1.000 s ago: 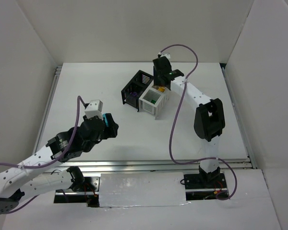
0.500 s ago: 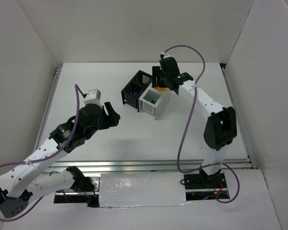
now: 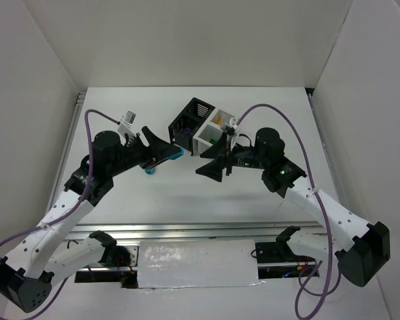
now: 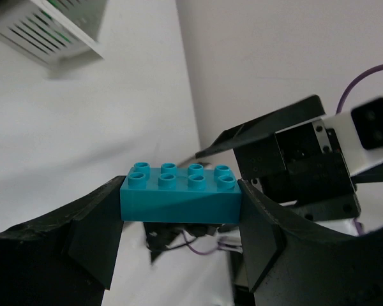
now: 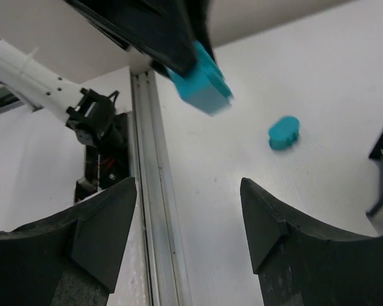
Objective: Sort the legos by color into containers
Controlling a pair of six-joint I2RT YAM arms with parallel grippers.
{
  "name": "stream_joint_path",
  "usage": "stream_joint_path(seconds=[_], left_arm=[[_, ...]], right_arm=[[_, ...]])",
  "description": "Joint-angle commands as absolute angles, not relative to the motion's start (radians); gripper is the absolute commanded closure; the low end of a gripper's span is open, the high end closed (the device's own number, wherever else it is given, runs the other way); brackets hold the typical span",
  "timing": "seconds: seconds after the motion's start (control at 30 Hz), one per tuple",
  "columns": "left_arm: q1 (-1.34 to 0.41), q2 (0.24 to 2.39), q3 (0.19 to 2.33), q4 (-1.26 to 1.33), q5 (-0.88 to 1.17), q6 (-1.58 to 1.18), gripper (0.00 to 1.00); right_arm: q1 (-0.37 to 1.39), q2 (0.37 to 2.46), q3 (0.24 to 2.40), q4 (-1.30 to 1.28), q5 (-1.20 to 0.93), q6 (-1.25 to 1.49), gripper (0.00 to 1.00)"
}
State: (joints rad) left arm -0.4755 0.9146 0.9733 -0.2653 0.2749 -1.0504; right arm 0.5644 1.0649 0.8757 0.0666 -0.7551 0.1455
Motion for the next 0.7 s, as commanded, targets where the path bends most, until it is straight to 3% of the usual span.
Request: stream_joint_path(seconds=[0.0, 0.03, 0.17, 0.47, 0.5, 0.53, 0.6, 0.67], left_arm=[[-0.471, 0.916, 0.889, -0.023, 0.486, -1.323, 1.0], [-0.471, 0.898, 0.873, -0.009, 0.467, -1.35, 1.0], [-0.471, 0.839, 0.83, -0.009, 0.413, -1.416, 1.0], [-0.472, 0.836, 0.81, 0.043, 0.452, -1.462, 1.0], [-0.472, 0.841, 0.798, 0.055, 0.456, -1.466, 1.0], [-0.472, 0.844, 0.792, 0.07, 0.462, -1.471, 1.0], [-0.474, 0.847, 0.775, 0.09, 0.469, -1.483, 1.0], [-0.472, 0.853, 0.765, 0.103, 0.472, -1.488, 1.0]], right_arm=[[0.668, 1.023, 0.885, 0.218, -0.714, 0.074, 0.27], [0.722, 1.023, 0.89, 0.222, -0.596, 0.061, 0.27], [0.77, 1.068, 0.917, 0.271, -0.457, 0.048, 0.28], [0.805, 1.164, 1.009, 0.268, -0.491, 0.031, 0.35], [0.804, 1.176, 1.017, 0.267, -0.491, 0.029, 0.37], [0.805, 1.18, 1.026, 0.264, -0.494, 0.028, 0.52], [0.805, 1.19, 1.04, 0.264, -0.526, 0.032, 0.63], [0.805, 1.201, 1.054, 0.25, -0.598, 0.035, 0.68]])
